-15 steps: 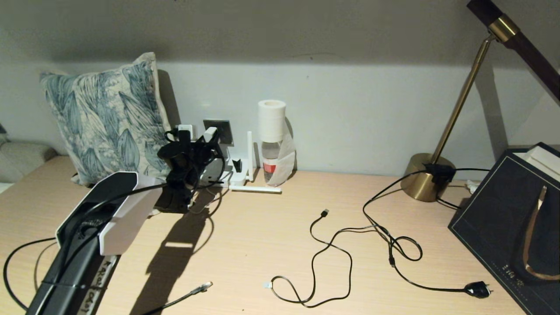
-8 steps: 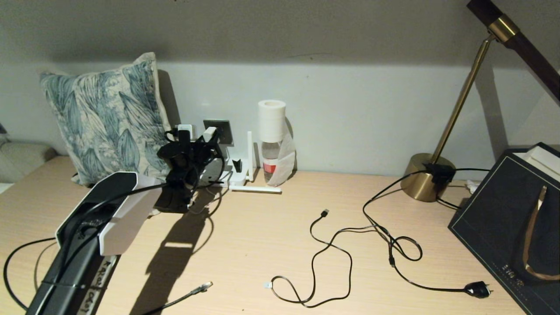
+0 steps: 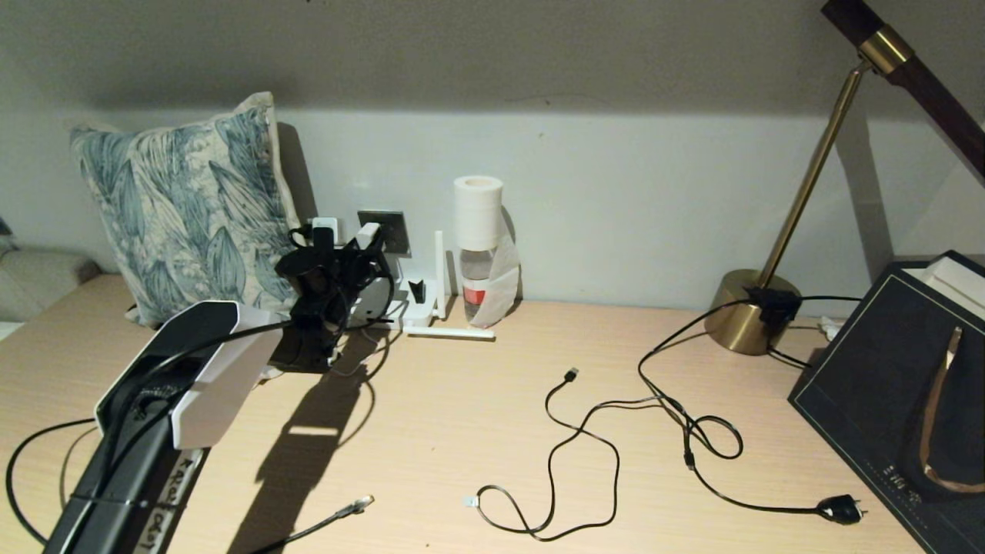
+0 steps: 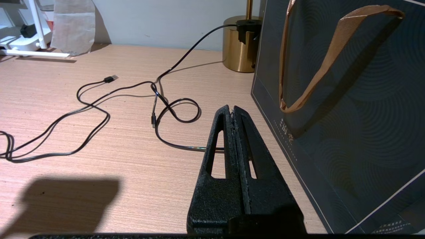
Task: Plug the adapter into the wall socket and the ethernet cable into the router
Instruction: Plug plug into socket
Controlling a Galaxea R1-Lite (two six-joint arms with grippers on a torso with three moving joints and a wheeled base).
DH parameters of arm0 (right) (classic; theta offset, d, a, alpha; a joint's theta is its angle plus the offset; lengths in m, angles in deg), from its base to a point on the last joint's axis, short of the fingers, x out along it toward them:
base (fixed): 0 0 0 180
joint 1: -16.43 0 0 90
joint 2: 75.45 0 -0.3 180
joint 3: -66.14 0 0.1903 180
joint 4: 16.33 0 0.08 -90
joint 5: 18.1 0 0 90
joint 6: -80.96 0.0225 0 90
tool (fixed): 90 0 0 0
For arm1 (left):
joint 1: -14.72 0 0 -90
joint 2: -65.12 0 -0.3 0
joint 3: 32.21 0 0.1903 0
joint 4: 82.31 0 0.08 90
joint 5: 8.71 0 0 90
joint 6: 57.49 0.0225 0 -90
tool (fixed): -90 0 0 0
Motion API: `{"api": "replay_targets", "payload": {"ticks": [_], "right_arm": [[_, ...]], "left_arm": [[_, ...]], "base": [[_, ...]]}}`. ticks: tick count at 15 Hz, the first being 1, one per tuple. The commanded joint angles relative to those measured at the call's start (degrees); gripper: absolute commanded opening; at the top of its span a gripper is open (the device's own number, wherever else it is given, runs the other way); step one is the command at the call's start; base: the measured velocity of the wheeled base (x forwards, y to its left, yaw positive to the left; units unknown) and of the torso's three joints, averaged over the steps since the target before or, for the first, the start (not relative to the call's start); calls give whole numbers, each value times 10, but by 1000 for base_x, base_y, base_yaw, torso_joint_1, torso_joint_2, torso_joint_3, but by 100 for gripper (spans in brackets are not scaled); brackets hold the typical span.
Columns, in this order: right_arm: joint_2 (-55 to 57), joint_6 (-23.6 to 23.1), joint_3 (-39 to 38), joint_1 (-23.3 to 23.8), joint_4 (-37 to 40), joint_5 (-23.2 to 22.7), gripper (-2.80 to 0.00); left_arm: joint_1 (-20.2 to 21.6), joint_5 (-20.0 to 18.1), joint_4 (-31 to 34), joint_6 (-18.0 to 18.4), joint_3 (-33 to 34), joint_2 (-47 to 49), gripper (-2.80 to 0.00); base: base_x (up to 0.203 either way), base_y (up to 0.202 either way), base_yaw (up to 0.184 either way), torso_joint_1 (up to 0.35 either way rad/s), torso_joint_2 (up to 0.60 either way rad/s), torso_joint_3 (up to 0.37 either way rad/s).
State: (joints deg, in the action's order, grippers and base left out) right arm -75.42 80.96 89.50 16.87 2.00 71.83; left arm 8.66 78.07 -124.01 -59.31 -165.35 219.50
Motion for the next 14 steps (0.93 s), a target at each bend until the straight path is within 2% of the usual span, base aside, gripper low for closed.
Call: {"api": "replay_targets", "payload": {"ticks": [1,14], "right_arm": [[1,0,-20,0,-1,0,-280],[1,0,-20,0,-1,0,-280]], "left_arm": [[1,0,-1,1,0,-1,-280],[-2,-14,14,0,-4,0,-280]], "base": [[0,0,0,0,0,0],[0,0,0,0,0,0]]}}
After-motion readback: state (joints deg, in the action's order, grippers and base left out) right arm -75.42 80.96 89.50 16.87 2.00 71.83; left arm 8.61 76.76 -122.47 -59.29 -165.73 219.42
